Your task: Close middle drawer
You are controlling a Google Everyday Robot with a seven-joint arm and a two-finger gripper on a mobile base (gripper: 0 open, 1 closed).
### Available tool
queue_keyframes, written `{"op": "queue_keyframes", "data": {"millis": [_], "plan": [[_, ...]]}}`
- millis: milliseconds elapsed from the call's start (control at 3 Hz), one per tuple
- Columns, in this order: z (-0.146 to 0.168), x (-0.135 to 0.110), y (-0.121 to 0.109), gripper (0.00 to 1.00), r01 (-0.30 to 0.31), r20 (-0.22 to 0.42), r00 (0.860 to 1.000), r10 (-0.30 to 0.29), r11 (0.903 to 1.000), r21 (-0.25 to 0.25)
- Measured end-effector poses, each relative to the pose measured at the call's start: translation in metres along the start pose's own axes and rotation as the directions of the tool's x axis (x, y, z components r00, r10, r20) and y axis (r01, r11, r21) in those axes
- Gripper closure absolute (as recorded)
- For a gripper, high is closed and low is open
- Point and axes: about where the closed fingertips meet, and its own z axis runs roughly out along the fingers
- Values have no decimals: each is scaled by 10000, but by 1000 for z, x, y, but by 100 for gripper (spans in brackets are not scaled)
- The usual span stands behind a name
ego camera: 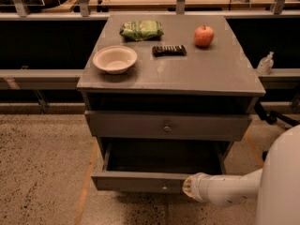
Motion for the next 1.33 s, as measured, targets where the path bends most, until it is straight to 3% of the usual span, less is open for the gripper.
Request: {"op": "queue_keyframes", "data": {"millis": [1333], "plan": [[2, 0, -1, 100, 18, -54, 10000, -17, 9999, 170]]}}
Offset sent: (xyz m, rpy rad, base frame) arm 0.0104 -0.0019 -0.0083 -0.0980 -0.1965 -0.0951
